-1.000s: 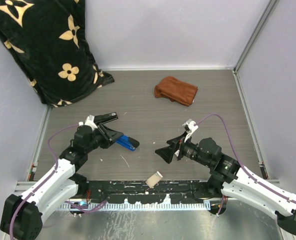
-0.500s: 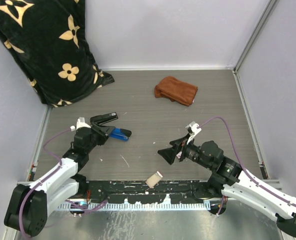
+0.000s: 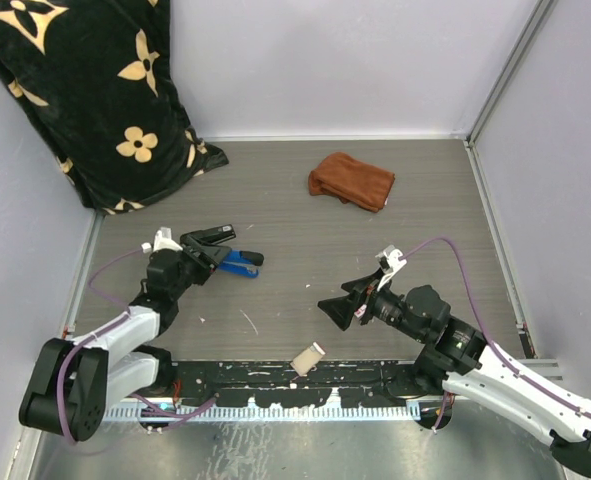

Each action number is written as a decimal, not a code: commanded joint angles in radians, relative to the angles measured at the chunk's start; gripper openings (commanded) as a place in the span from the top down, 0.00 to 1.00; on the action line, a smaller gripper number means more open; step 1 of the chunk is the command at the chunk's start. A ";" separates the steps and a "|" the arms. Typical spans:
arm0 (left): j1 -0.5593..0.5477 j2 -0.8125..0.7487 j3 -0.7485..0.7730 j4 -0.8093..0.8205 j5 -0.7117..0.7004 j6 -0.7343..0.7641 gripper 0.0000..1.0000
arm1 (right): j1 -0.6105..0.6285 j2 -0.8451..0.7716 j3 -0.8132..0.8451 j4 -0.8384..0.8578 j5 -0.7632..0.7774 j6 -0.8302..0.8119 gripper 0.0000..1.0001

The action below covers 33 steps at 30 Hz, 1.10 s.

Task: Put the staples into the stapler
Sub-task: Place the stapler at the center of the board, then reset both arms

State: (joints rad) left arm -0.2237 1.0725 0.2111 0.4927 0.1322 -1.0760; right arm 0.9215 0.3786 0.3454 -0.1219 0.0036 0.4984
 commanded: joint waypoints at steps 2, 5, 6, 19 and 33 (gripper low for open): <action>0.004 -0.070 0.046 -0.157 -0.025 0.141 0.20 | 0.000 -0.016 -0.003 0.028 0.023 -0.003 0.00; 0.005 -0.127 0.054 -0.238 -0.055 0.172 0.12 | 0.000 -0.018 -0.003 0.030 0.023 -0.003 0.00; 0.006 -0.140 0.057 -0.263 -0.061 0.179 0.09 | 0.000 -0.017 -0.003 0.029 0.023 -0.004 0.00; 0.006 -0.278 0.166 -0.593 -0.103 0.344 0.02 | 0.000 0.015 0.020 0.006 0.042 -0.017 0.00; 0.130 0.012 0.402 -0.606 0.003 0.507 0.02 | -0.199 0.647 0.310 -0.088 0.153 -0.063 0.00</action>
State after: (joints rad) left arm -0.1879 1.0519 0.5739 -0.1696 0.0788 -0.6086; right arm 0.8501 0.9344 0.5850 -0.2413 0.1596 0.4847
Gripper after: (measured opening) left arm 0.981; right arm 0.998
